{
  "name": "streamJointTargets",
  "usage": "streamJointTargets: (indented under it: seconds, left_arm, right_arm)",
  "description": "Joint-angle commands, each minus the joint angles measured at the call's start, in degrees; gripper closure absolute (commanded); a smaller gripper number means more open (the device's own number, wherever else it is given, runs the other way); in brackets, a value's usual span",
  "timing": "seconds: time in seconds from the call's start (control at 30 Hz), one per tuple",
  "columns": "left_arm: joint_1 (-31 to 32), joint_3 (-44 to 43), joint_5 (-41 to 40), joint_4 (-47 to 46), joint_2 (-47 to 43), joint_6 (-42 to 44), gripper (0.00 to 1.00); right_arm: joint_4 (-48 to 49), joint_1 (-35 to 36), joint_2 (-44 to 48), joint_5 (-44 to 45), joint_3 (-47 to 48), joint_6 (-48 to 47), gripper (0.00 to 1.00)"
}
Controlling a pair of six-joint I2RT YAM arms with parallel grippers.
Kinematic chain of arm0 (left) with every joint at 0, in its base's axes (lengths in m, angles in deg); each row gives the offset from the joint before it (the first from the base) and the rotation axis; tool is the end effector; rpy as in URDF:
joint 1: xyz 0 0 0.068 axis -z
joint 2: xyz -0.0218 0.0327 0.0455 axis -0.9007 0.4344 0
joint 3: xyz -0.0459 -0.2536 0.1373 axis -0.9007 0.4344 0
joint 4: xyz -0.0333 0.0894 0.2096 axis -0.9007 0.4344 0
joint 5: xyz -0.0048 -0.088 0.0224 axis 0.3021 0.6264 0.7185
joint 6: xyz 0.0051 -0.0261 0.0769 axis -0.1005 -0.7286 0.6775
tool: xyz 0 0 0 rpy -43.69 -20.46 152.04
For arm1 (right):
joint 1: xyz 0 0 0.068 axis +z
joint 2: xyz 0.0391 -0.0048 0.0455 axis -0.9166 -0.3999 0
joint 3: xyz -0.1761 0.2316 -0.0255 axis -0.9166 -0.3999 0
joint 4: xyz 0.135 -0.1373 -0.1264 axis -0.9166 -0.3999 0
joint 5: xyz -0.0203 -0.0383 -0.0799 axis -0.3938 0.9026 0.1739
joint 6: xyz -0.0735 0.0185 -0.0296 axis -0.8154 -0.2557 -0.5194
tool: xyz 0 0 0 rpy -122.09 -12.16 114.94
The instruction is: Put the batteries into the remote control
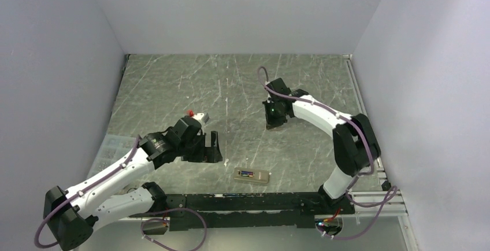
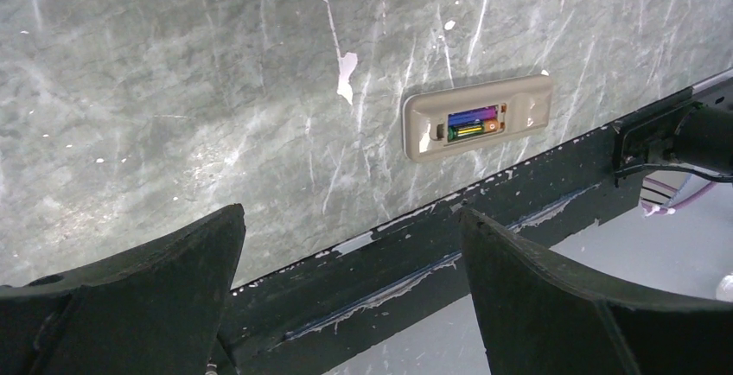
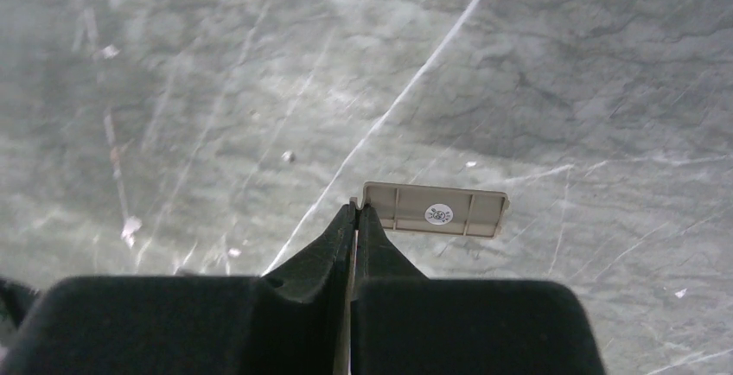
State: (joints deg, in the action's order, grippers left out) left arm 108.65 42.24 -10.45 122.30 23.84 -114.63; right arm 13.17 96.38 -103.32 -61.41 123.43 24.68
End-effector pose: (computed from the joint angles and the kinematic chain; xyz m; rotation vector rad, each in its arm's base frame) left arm 0.1084 -0.1106 0.2495 0.1052 2.6124 -0.6446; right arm 0.2837 0.1681 0.2049 -0.2055 2.7759 0.3223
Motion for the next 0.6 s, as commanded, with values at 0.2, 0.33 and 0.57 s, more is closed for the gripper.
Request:
streamJointTargets:
  seconds: [0.2,0.33,0.57]
  left_arm:
    - [-3.3,0.7,11.3,-11.8,3.4,-0.4,0.01]
    - [-5.8,0.4,15.2,-13.6,4.1,-0.4,0.01]
    - [-10.5,1.8,24.5,-20.0,4.6,-2.4,0.01]
  right_arm:
    - [2.6,0.2,15.1,-15.6,-6.3,-5.4,1.00]
    - [3.6,0.2,19.7,-21.7,-8.6,-6.2,1.00]
    - [8.5,0.2,28.0,-34.8,-12.9,-4.1,1.00]
